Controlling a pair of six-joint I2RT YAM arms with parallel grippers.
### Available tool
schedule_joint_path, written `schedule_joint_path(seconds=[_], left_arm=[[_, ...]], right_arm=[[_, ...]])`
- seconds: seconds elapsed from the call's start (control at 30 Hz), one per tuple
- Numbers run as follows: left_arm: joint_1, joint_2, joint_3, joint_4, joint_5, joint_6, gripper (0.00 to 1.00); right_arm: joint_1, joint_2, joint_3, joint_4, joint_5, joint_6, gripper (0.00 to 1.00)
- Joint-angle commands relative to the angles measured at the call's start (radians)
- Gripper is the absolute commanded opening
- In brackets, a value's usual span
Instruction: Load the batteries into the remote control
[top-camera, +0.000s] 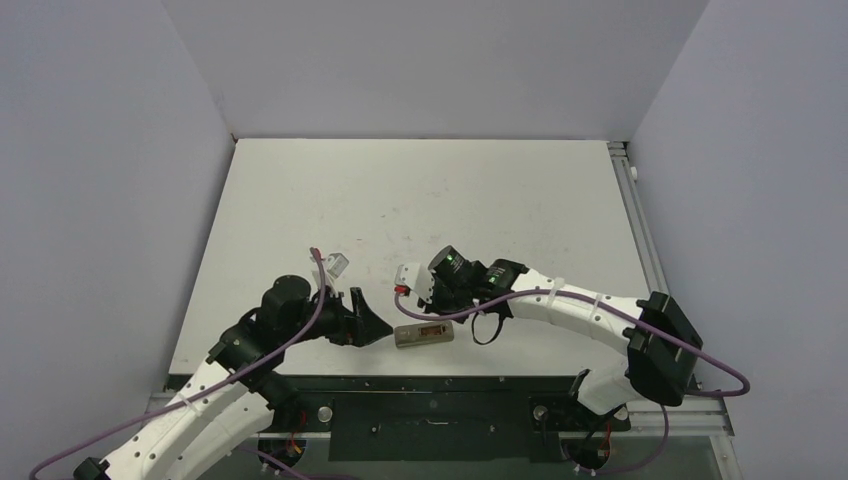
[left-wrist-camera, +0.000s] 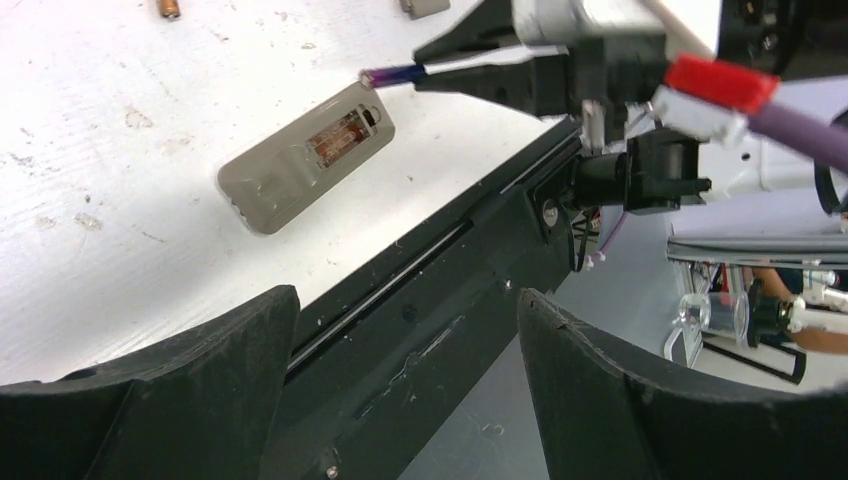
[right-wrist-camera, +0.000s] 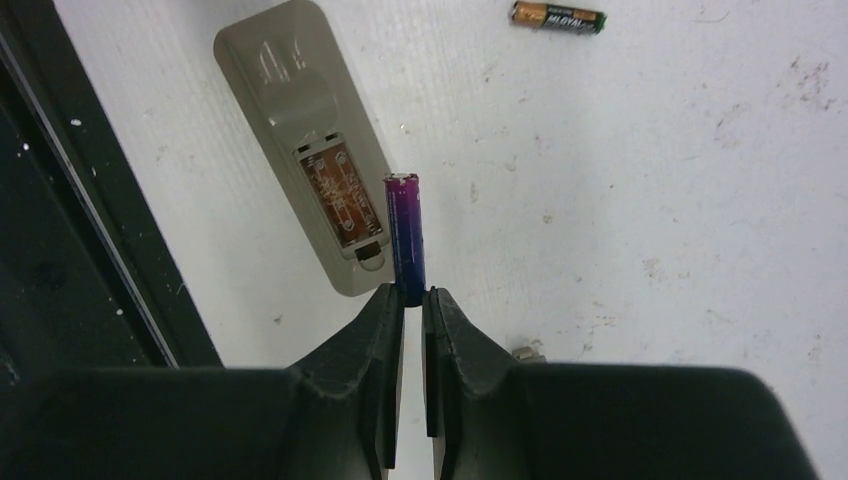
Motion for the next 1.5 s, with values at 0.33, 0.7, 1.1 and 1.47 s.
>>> schedule_joint_path(seconds=[0.33, 0.7, 1.1, 1.47], left_arm=[[0.005, 0.077, -0.102, 0.108, -0.103, -0.154, 0.74], [0.005, 0.22, -0.138, 0.174, -0.1, -0.198, 0.7], [0.005, 0.264, -0.169, 0.214, -0.108, -0.22, 0.7], [0.005, 0.265, -0.182, 0.212, -0.113, -0.219, 0.71]], right_arm=[[0.058, -0.067, -0.039, -0.088, 0.065, -0.03, 0.08], [0.083, 0.01, -0.006, -0.097, 0.109, -0.072, 0.08], [0.109, 0.09, 0.034, -0.09, 0.115, -0.098, 0.09], [0.117, 0.146, 0.062, -0.096, 0.11, -0.104, 0.1]])
